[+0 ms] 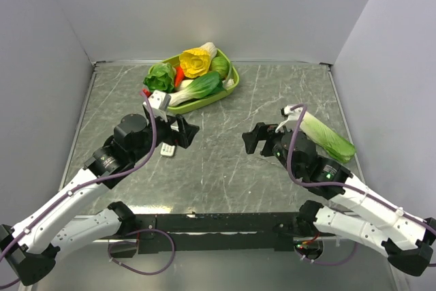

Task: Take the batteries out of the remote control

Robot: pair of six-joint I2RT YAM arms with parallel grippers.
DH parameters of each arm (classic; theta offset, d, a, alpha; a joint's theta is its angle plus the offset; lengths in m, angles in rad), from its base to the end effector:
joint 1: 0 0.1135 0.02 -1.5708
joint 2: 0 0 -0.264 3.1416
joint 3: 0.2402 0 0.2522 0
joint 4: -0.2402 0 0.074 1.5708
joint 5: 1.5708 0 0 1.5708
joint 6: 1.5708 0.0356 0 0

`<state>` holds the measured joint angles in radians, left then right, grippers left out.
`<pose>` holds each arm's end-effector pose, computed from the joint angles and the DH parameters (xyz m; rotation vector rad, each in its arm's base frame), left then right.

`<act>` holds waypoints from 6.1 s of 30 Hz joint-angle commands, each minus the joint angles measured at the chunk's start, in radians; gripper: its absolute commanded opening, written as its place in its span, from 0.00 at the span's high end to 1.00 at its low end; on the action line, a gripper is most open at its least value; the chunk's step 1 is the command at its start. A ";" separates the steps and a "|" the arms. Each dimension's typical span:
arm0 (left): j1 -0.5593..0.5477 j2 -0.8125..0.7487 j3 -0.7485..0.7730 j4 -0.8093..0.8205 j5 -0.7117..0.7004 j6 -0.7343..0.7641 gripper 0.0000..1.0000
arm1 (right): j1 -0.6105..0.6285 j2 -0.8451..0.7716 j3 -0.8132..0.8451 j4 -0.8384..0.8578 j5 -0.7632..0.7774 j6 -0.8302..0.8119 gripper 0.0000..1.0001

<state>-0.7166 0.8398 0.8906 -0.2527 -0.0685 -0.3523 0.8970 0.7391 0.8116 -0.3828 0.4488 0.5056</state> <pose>0.1469 -0.1247 0.3604 0.2808 1.8062 -0.7056 0.1156 0.1200 0.3365 -0.0579 1.8852 0.5512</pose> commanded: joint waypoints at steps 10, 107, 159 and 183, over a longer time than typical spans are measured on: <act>0.035 0.376 0.185 -0.362 -0.534 -0.071 0.03 | 0.000 -0.109 -0.042 0.027 -0.009 -0.042 0.00; 0.158 0.051 -0.449 1.058 0.898 -0.620 0.78 | -0.006 0.002 -0.292 0.801 -0.691 0.007 0.00; -0.015 0.237 -0.387 0.638 0.446 -0.260 0.26 | -0.345 0.460 -0.002 0.067 -0.668 0.656 1.00; -0.101 0.407 -0.441 0.823 0.598 -0.301 0.55 | -0.368 0.500 0.000 0.018 -0.668 0.717 1.00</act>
<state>-0.8108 1.2358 0.4656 0.4980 0.4854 -0.6369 0.5396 1.2598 0.7853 -0.3733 -0.2131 1.1889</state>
